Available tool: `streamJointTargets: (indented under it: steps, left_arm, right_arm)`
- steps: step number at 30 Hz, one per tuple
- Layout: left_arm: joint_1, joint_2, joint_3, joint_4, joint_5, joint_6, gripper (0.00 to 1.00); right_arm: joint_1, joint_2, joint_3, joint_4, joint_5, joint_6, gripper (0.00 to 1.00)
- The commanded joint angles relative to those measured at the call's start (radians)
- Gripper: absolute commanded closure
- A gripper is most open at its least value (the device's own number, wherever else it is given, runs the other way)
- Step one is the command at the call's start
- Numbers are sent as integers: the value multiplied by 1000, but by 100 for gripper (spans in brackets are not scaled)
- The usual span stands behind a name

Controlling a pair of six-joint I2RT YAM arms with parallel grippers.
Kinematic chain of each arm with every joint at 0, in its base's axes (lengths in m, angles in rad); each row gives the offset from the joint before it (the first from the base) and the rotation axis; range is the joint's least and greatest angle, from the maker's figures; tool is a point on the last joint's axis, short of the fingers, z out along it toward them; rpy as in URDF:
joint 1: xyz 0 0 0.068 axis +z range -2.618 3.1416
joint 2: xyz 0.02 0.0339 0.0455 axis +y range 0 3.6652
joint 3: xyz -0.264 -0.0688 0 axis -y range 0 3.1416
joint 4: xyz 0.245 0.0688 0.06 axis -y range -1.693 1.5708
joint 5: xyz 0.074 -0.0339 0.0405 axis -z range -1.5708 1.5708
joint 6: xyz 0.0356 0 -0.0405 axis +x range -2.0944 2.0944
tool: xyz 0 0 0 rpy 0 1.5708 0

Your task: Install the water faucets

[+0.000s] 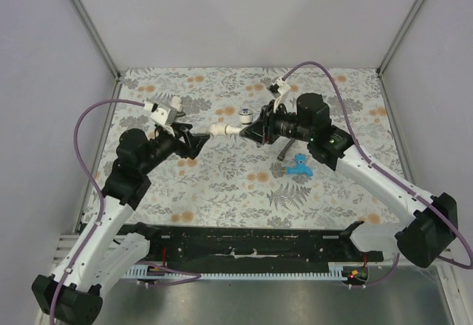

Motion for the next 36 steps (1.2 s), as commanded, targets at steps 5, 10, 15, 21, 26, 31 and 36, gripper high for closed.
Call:
streamJointTargets:
  steps: [5,10,15,21,26,31,36]
  left_arm:
    - [5,-67,153,-439,-487,-116,26]
    - [5,-124,193,-578,-614,-173,26]
    - [6,-228,159,-596,-674,-219,26]
    - [5,-300,177,-690,-753,-298,26]
    - [5,-339,199,-742,-786,-305,26]
    - [5,-369,225,-796,-874,-318,25]
    - [6,-409,272,-840,-987,-297,13]
  right_arm:
    - [-13,158,-131,212,274,194,100]
    - [-13,347,-149,432,277,389,100]
    - [-13,499,-183,659,279,409,100]
    - [-13,571,-217,650,285,358,51]
    - [-16,529,-316,616,363,351,22]
    - [-35,340,-364,379,498,273,10]
    - [-57,61,-359,71,766,161,2]
